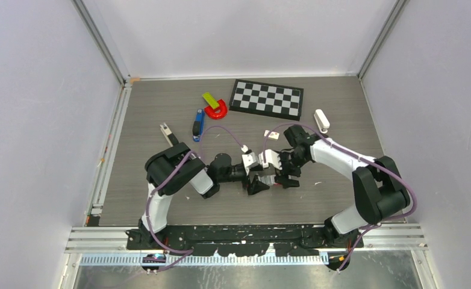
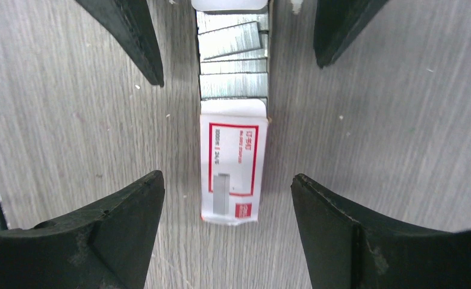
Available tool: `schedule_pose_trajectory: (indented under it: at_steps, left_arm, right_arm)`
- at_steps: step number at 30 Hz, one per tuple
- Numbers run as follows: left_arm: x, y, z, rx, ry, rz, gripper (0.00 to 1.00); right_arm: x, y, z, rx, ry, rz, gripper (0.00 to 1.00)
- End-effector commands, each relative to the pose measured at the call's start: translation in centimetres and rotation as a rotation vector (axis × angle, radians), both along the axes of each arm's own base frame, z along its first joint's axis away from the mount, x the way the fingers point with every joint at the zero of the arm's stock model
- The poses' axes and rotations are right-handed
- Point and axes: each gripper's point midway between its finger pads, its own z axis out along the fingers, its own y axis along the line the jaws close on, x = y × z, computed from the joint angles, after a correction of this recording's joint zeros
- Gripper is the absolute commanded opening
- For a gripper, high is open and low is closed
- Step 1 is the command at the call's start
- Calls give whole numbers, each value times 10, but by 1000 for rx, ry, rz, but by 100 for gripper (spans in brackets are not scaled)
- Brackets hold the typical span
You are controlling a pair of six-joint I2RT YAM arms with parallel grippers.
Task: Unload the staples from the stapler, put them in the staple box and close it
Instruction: Close the staple box at the center of the board.
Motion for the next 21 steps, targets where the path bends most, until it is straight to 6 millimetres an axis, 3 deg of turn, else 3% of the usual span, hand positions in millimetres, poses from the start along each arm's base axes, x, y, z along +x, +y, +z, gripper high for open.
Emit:
schedule_pose_trajectory:
  at_steps: [1, 7, 13, 17, 21]
  left_arm:
    - [12, 3, 43, -62, -39, 81, 87]
    - [21, 18, 83, -95, -51, 201, 94]
    - [33, 60, 114, -123, -5, 405, 100]
    - [28, 88, 114, -114, 114, 506, 100]
    - [9, 107, 109, -113, 197, 512, 100]
  right_arm:
    - [1, 2, 42, 91, -3, 16, 82]
    - [-6, -10, 67, 148, 22, 2, 82]
    - [-15, -17, 76, 182, 38, -71, 78]
    - [-13, -23, 75, 186, 53, -106, 61]
    - [-7, -30, 66, 155, 66, -139, 49]
